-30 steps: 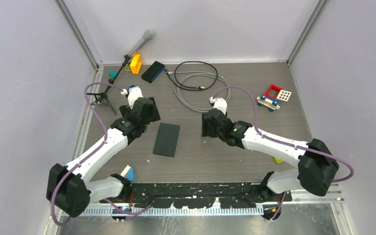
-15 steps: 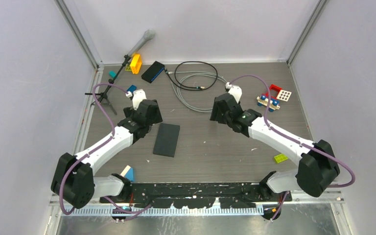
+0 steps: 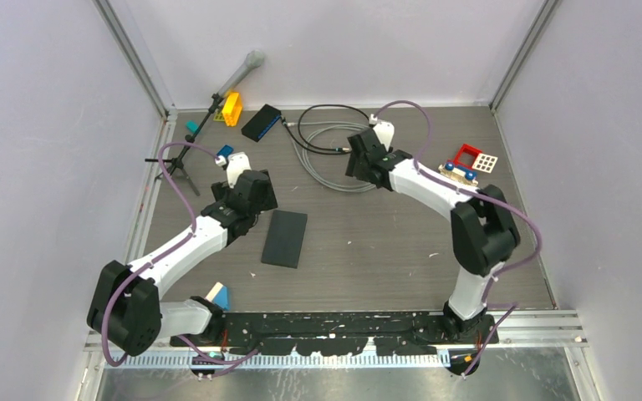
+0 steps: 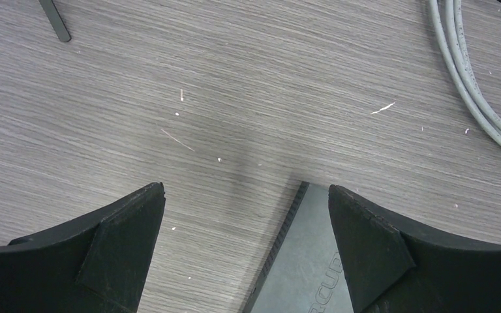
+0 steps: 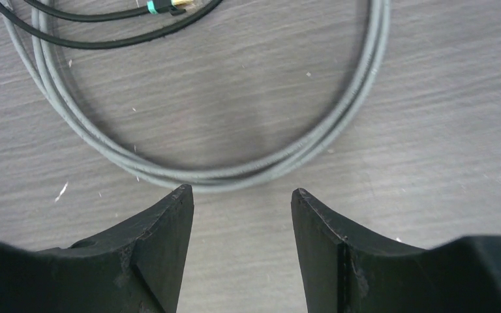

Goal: Insert the plug into the switch port
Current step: Pick up the connector from the center of the board.

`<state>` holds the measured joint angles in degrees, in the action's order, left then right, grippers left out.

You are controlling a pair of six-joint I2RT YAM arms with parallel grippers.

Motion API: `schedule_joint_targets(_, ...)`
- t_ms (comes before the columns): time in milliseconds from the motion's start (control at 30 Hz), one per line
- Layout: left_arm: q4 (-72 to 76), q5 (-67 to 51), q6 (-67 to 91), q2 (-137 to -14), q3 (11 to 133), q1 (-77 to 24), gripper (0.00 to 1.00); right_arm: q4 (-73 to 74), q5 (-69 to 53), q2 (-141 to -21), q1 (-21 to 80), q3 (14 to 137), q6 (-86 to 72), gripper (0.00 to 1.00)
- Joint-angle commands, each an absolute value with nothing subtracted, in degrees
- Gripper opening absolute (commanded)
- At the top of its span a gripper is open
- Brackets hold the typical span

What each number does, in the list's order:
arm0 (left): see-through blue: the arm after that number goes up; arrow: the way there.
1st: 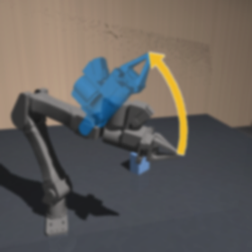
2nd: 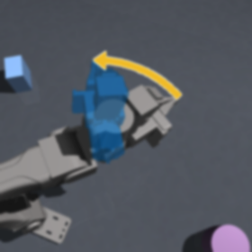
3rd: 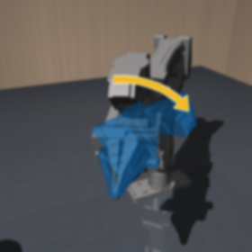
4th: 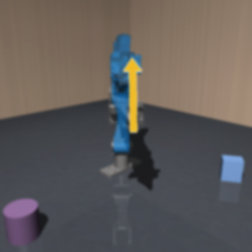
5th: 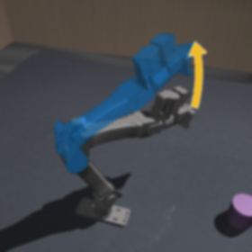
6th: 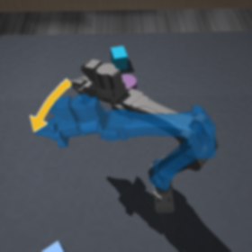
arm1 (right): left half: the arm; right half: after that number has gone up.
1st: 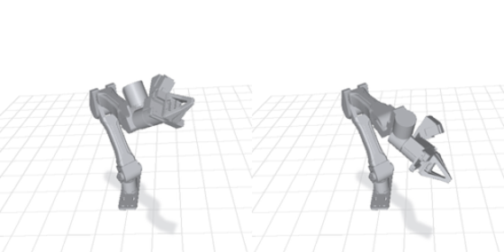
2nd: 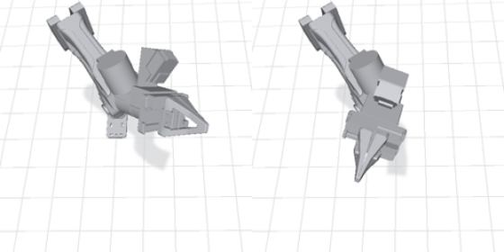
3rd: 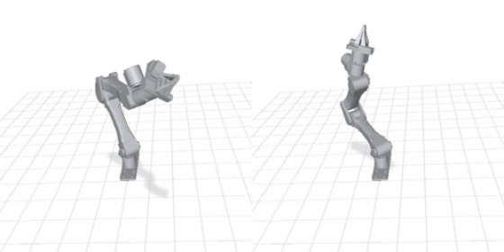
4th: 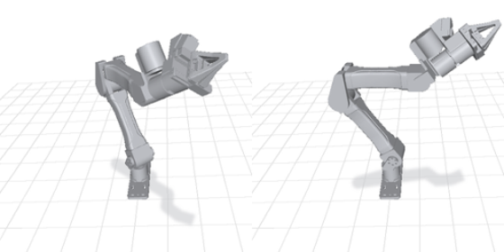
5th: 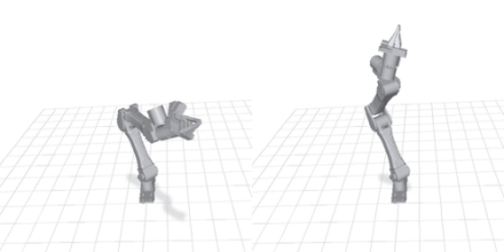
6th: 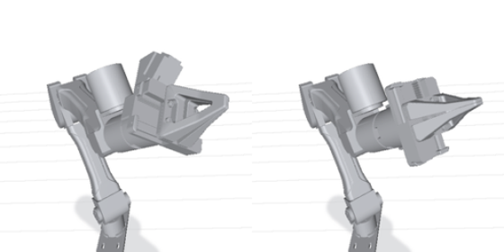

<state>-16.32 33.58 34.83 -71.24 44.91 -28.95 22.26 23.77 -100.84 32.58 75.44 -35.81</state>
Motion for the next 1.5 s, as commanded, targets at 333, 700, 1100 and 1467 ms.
schedule_joint_targets(333, -12.51, 33.81, 33.58, -69.29, 44.45, -28.74, 0.98, 19.22, 26.01, -120.24, 27.96, 97.61, -51.74, 0.63)
schedule_joint_targets(700, -12.44, 34.16, 33.31, -71.31, 45.18, -28.74, 0.97, 27.46, 27.24, -129.08, 27.82, 109.97, -58.35, 0.66)
schedule_joint_targets(1100, -12.45, 34.63, 33.05, -71.29, 45.18, -28.74, 0.96, 28.48, 27.49, -134.57, 26.32, 112.78, -57.23, 0.67)
schedule_joint_targets(1467, -12.5, 35.07, 32.93, -72.15, 45.44, -28.74, 0.96, 27.15, 30.38, -137.61, 24.9, 119.35, -50.99, 0.54)
